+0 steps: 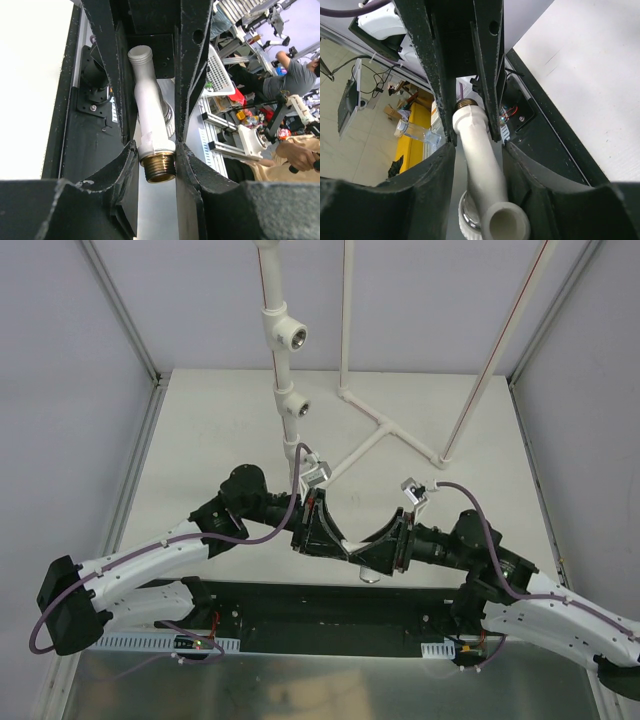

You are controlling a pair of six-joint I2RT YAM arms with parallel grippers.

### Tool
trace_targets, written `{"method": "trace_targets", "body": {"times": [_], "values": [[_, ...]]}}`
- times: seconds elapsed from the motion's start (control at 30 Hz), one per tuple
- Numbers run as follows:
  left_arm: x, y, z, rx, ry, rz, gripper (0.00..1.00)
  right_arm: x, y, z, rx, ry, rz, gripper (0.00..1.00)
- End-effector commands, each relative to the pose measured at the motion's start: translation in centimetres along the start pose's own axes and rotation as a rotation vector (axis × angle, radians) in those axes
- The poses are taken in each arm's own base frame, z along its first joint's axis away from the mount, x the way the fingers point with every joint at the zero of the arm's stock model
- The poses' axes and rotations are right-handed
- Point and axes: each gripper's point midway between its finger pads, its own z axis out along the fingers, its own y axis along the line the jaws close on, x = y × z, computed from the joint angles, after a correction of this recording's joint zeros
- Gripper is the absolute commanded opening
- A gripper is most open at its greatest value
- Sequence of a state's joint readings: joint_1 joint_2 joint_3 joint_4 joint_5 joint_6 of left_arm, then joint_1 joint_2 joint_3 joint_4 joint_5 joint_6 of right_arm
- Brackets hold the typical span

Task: Install the water faucets
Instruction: Pick up the water faucet from the center of the board.

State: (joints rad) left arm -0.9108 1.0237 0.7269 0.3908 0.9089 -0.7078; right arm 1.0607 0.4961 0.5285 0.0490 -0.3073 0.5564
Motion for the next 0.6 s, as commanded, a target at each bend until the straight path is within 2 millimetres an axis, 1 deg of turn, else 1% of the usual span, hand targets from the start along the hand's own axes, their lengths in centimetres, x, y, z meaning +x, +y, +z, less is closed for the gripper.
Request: {"method": "trace_targets", "body": {"times": [0.0, 0.1, 0.17, 0.23, 0.27, 0.3, 0.33, 0.4, 0.47, 0.57], "values": [[-1.9, -2.9, 0.0, 0.088, -0.034, 0.115, 0.00, -1.7, 3.1, 0.0, -0.101, -0.025, -0.037, 0.44], [-1.9, -2.9, -0.1, 0.085, -0.037, 0.120, 0.00, -1.7, 3.0, 0.2, -0.102, -0.025, -0.030, 0.39], [-2.0, -2.9, -0.1, 0.085, -0.038, 0.125, 0.00, -1.8, 3.1, 0.1, -0.106, -0.033, -0.028, 0.26], [-1.9, -2.9, -0.1, 0.086, -0.035, 0.125, 0.00, -1.9, 3.1, 0.1, -0.102, -0.038, -0.028, 0.08], [-1.9, -2.8, 0.0, 0.083, -0.037, 0.126, 0.00, -1.9, 3.0, 0.1, -0.097, -0.044, -0.029, 0.03], [-2.0, -2.6, 0.0, 0.072, -0.043, 0.123, 0.00, -2.0, 2.8, 0.1, -0.094, -0.050, -0.029, 0.00], [-1.9, -2.2, 0.0, 0.055, -0.043, 0.121, 0.01, -2.1, 2.8, 0.0, -0.092, -0.057, -0.031, 0.00], [-1.8, -1.8, -0.1, 0.028, -0.046, 0.111, 0.15, -2.2, 2.7, -0.1, -0.089, -0.071, -0.034, 0.00], [-1.6, -1.3, -0.1, 0.007, -0.047, 0.103, 0.27, -2.3, 2.5, -0.3, -0.079, -0.083, -0.037, 0.00], [-1.6, -1.1, -0.2, -0.006, -0.058, 0.109, 0.34, -2.3, 2.3, -0.5, -0.067, -0.092, -0.039, 0.00]]}}
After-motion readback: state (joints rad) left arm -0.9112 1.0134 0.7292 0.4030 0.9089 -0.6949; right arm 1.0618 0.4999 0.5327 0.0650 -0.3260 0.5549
